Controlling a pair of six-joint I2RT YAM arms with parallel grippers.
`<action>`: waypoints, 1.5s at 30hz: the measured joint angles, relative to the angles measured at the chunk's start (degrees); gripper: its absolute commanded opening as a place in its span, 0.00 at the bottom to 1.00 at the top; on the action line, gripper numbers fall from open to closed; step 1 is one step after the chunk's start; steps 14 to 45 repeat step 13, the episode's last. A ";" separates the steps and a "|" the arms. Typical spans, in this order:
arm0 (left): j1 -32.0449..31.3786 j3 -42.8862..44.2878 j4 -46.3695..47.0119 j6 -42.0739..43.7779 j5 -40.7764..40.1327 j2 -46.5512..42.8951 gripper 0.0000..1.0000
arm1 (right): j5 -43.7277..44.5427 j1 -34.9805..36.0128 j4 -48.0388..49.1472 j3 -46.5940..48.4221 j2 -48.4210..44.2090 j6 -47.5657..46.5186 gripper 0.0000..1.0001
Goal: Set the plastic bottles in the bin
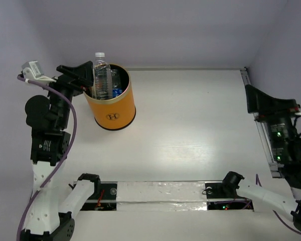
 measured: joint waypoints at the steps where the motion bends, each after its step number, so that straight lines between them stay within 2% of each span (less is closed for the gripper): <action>1: 0.00 -0.98 -0.35 -0.02 0.68 -1.25 0.99 | 2.89 -0.04 -1.57 -0.63 -2.86 0.66 0.99; 5: 0.00 -2.40 -2.95 -0.44 3.08 -3.82 0.99 | 11.23 -0.04 -8.00 -1.64 -6.58 2.58 1.00; 11: 0.00 -0.90 -7.41 -0.31 5.40 -4.11 0.99 | 15.72 -0.04 -13.27 -2.73 -5.27 2.12 1.00; 45: 0.00 -0.22 -9.05 -0.07 6.10 -4.09 0.99 | 15.98 -0.04 -13.20 -2.75 -4.85 1.57 1.00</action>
